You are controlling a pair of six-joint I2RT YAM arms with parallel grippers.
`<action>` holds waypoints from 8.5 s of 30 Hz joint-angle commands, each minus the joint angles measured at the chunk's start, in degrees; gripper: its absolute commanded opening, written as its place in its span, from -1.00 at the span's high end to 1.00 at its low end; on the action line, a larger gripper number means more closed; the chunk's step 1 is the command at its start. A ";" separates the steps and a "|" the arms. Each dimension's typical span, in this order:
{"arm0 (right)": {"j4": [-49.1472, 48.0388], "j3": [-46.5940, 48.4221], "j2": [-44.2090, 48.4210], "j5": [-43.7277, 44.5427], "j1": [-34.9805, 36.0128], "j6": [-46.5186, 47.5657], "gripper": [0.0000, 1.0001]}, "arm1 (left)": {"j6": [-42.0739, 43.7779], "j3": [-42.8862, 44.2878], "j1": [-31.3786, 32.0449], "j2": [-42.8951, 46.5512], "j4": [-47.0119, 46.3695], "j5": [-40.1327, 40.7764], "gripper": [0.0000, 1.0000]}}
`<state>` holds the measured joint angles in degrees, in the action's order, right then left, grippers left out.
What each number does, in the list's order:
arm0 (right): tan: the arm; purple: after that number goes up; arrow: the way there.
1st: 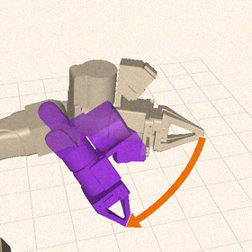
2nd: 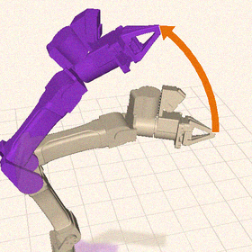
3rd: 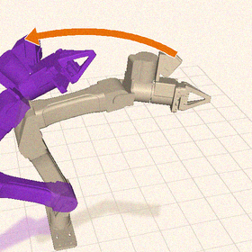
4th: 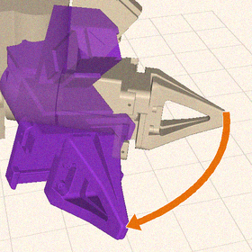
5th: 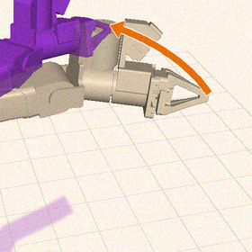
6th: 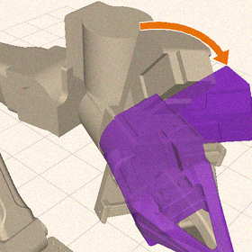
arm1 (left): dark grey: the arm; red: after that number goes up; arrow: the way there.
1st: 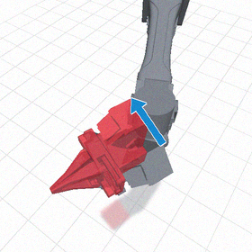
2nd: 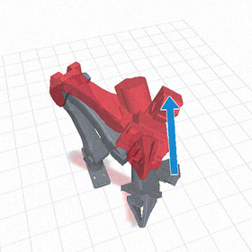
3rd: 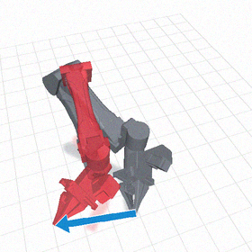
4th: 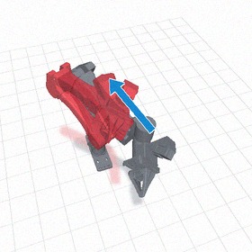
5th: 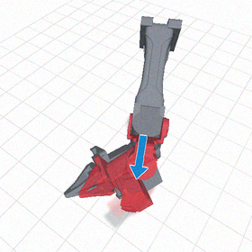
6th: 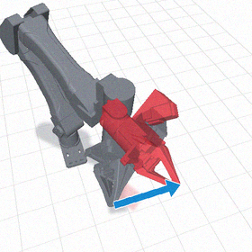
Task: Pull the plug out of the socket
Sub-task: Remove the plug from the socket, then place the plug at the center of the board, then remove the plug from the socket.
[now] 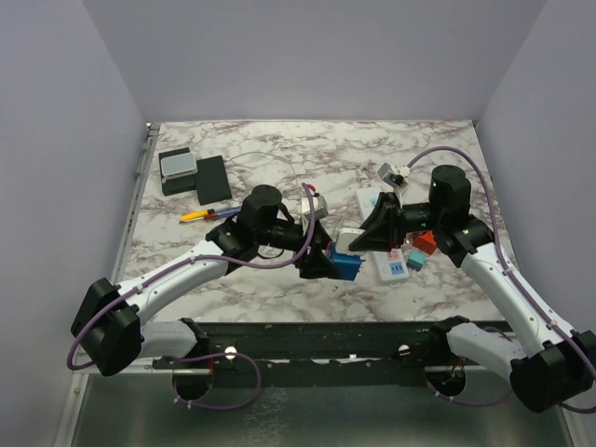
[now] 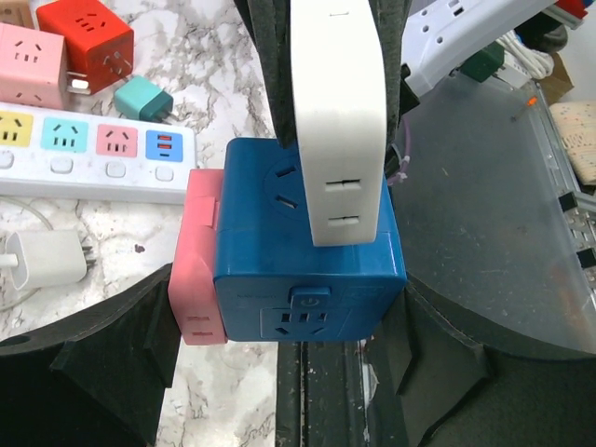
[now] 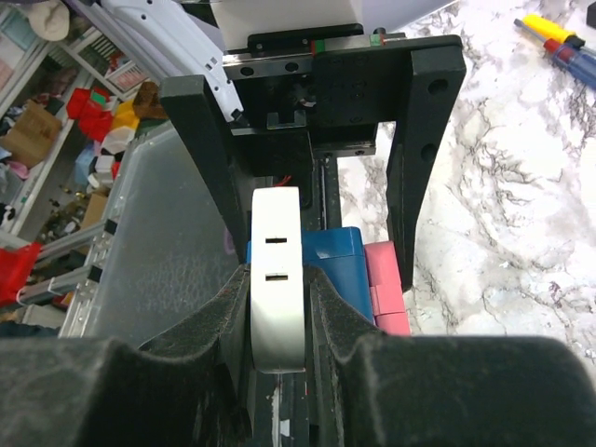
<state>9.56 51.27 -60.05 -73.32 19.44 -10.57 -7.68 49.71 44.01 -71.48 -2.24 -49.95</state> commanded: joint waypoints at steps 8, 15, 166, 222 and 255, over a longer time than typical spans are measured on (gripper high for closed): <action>4.95 3.62 7.40 1.07 -0.11 2.18 0.99 | -0.92 -1.37 -1.12 -2.61 3.18 -1.20 1.00; 5.50 3.77 6.54 2.76 -0.12 3.52 0.99 | -0.76 -1.76 -1.04 -2.05 3.03 -1.43 1.00; -21.32 -6.09 -13.92 97.64 45.46 39.87 -0.44 | -2.09 2.73 -17.64 0.34 11.55 -4.04 1.00; -25.65 -11.59 5.53 83.80 33.22 -15.78 0.99 | -12.36 -6.62 -21.44 13.22 -9.50 10.14 -0.91; -21.17 -7.67 11.70 62.73 25.17 -12.71 0.99 | -6.35 -4.12 -17.29 10.57 -1.41 13.44 -0.90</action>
<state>-9.78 39.22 -50.89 -2.94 46.65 -23.83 -16.84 44.36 27.03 -61.10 -6.94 -38.98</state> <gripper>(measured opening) 0.682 0.953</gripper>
